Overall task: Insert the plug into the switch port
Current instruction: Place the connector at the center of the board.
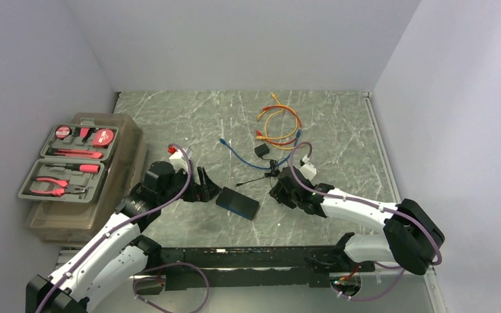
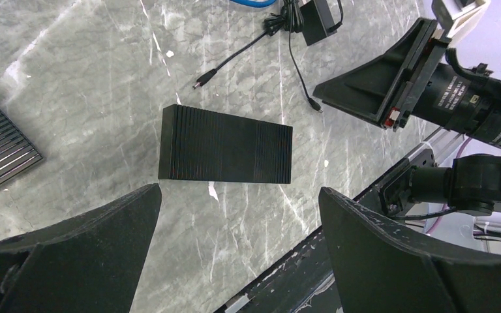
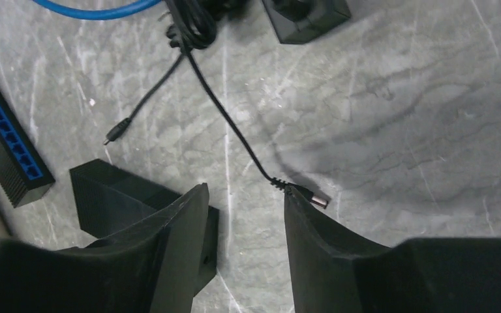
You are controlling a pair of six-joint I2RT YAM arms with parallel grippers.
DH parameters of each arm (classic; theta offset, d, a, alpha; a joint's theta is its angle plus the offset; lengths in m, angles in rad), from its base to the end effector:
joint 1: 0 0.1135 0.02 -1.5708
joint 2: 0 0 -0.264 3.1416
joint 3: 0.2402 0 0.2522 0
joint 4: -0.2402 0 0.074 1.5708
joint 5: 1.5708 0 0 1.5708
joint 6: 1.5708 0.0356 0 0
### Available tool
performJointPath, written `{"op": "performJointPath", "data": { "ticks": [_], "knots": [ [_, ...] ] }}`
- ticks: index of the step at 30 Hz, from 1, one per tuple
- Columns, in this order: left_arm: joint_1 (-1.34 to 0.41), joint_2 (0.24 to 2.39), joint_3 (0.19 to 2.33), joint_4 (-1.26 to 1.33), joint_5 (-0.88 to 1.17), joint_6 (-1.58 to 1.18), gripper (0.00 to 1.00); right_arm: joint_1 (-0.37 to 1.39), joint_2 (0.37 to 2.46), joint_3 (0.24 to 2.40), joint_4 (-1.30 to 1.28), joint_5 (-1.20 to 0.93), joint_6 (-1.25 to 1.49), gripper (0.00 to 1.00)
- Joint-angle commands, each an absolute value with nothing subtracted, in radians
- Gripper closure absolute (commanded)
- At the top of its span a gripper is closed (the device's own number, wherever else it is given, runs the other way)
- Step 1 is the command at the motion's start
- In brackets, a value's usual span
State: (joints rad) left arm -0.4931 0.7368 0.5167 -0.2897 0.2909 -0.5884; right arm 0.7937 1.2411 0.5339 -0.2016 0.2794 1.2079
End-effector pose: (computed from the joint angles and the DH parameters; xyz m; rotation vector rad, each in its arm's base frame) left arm 0.1458 -0.0899 0.2432 0.0839 2.2015 -0.9385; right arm 0.1656 0.1544 0.1644 0.6336 2.4268 0.5347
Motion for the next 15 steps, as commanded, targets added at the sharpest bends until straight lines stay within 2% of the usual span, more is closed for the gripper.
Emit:
{"op": "performJointPath", "data": {
  "ticks": [1,6,15],
  "knots": [
    [-0.491,0.738,0.538,-0.253,0.295,-0.580,0.01,0.794,1.233,0.624,-0.220,0.315,1.139,0.48],
    [-0.490,0.737,0.538,-0.246,0.294,-0.575,0.01,0.794,1.243,0.744,-0.327,0.354,0.938,0.44],
    [-0.490,0.722,0.547,-0.266,0.284,-0.552,0.01,0.808,1.431,1.008,-0.530,0.359,0.527,0.51]
  ]
}}
